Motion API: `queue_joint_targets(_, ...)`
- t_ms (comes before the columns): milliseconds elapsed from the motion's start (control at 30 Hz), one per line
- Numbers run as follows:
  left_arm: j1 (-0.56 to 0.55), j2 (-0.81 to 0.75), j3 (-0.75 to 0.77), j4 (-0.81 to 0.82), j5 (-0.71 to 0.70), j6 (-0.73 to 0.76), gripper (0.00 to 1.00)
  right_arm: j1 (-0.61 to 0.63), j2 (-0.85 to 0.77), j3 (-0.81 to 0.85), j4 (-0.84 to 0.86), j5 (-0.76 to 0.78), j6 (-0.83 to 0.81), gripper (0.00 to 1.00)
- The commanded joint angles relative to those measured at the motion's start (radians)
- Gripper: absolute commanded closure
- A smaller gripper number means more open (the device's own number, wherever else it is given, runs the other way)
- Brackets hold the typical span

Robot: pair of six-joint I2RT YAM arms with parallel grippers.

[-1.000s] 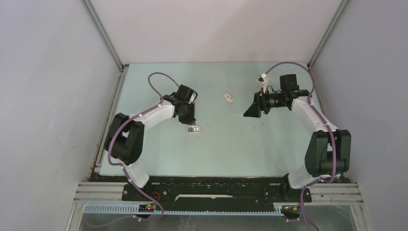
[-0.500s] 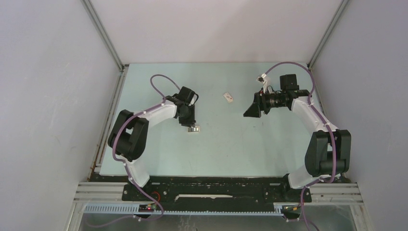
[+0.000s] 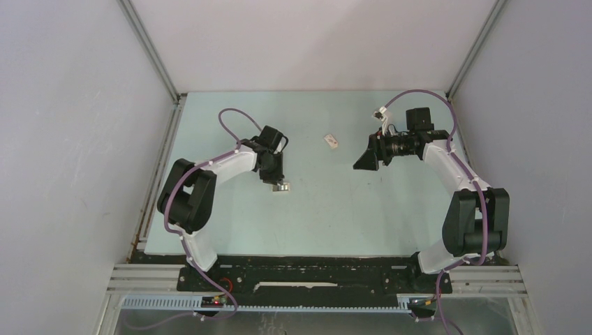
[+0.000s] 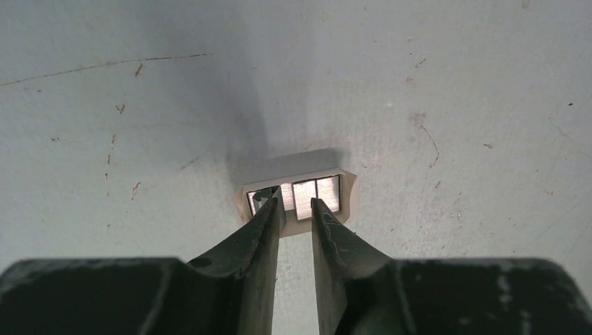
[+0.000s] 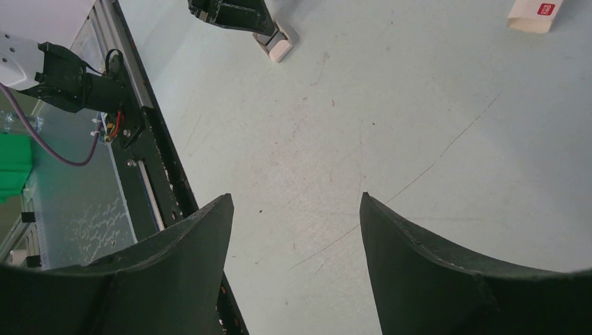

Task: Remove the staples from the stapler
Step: Adjust the staple in the staple box.

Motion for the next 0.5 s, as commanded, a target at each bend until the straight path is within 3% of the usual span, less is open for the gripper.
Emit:
queue_joint_targets(0,0.005,-0.013,0.003,-0.003,-0.019,-0.004,0.71,-0.004,-0.005,-0.001,0.003,-0.016,-0.005,0.24)
queue_joint_targets(467,0.005,-0.013,0.000,-0.018,-0.026,-0.007,0.71,-0.004,-0.005,0.000,0.004,-0.016,-0.003,0.24)
